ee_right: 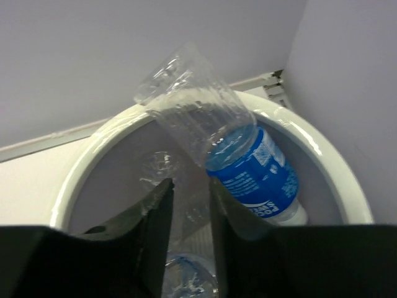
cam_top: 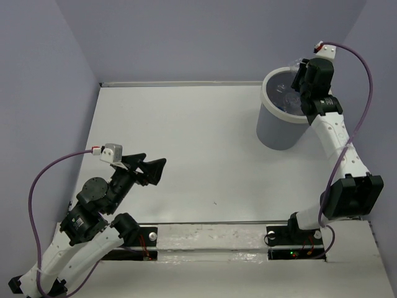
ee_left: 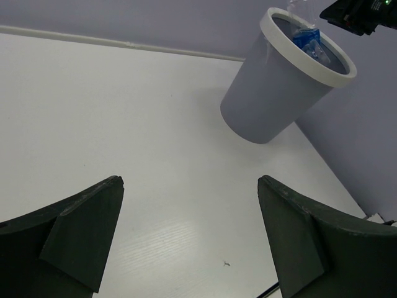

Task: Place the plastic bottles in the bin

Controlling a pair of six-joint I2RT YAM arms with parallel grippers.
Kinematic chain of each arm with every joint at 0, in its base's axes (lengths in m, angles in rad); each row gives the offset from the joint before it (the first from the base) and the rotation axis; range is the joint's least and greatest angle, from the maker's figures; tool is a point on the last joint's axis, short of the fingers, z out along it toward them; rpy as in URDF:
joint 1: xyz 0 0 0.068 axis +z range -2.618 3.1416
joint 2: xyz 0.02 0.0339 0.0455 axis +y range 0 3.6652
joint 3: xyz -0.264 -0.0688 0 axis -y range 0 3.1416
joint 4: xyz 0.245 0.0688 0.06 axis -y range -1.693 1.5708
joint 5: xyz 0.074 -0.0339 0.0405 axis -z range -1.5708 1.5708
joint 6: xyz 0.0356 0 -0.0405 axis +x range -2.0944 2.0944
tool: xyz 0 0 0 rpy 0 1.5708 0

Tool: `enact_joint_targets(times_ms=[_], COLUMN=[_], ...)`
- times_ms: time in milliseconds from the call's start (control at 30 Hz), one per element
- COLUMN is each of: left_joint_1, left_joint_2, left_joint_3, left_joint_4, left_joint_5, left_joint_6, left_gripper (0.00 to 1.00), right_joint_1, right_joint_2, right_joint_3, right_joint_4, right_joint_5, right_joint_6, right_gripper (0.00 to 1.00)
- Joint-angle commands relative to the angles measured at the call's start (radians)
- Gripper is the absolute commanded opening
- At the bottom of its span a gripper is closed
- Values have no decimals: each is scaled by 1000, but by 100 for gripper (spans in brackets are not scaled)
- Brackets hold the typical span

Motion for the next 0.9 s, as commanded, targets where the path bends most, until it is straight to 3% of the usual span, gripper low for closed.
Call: enact_joint_targets(times_ms=[0, 100, 233, 300, 367, 400, 467, 700, 867], left_joint_1=[-3, -3, -4, -4, -4, -4, -4, -4, -4], left_joint_2=[-4, -4, 34, 51, 69, 74, 76, 60, 76], left_joint_3=[-1, 1, 48, 105, 149, 169, 223, 275, 277], left_joint_4=[44, 68, 120, 137, 151, 157, 175, 234, 218], left_joint_5=[16, 41, 91, 122, 137, 148, 162, 151, 119], left_joint_6=[13, 21, 10, 12, 15, 18, 25, 27, 32], left_gripper=[99, 99, 99, 99, 99, 99, 99, 99, 99], right_joint_1=[-6, -6, 21, 37, 46, 46, 46, 46, 46], right_joint_2=[-86, -186, -406, -491, -624, -672, -811, -1081, -1113], right_joint_3=[21, -39, -180, -289, -358, -413, -445, -536, -554], right_joint_4=[-22, -28, 65, 109, 168, 176, 130, -19, -70], right_joint_5=[-145, -387, -848, -1011, -1096, -1124, -1114, -998, -926], right_joint_6=[51, 152, 311, 374, 414, 427, 427, 387, 349], right_gripper=[28, 19, 19, 22, 32, 58, 99, 100, 100])
